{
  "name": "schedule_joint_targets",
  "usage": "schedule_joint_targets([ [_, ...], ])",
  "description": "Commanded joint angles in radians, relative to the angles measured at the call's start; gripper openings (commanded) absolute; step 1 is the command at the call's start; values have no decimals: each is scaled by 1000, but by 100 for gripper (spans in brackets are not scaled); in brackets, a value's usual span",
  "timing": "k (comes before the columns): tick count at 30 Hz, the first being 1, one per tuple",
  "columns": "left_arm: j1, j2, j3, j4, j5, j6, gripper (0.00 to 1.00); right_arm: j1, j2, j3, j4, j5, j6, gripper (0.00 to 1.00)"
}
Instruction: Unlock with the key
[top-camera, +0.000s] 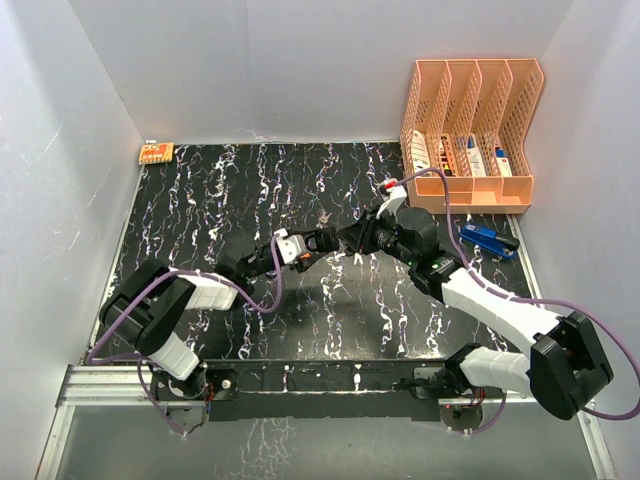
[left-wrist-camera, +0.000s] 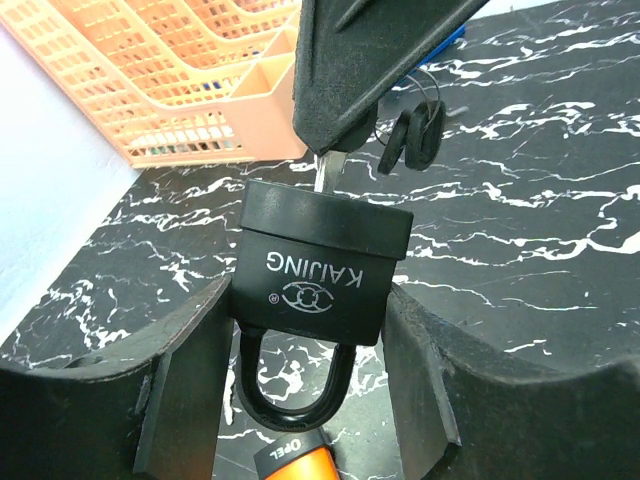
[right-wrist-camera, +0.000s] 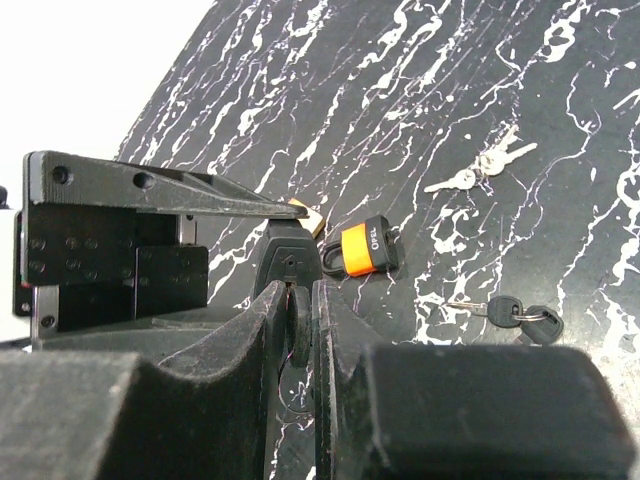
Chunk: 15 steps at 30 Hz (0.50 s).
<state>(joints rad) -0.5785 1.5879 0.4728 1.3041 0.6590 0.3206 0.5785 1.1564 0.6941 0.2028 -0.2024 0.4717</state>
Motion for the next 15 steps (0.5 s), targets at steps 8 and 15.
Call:
schedule_joint_targets([
  [8,-97,-42,22,191,-208,19,0,28,38,67,34,18,44,0],
  [15,-103,-50,41,273,-218,-84,0,29,61,58,60,-6,42,0],
])
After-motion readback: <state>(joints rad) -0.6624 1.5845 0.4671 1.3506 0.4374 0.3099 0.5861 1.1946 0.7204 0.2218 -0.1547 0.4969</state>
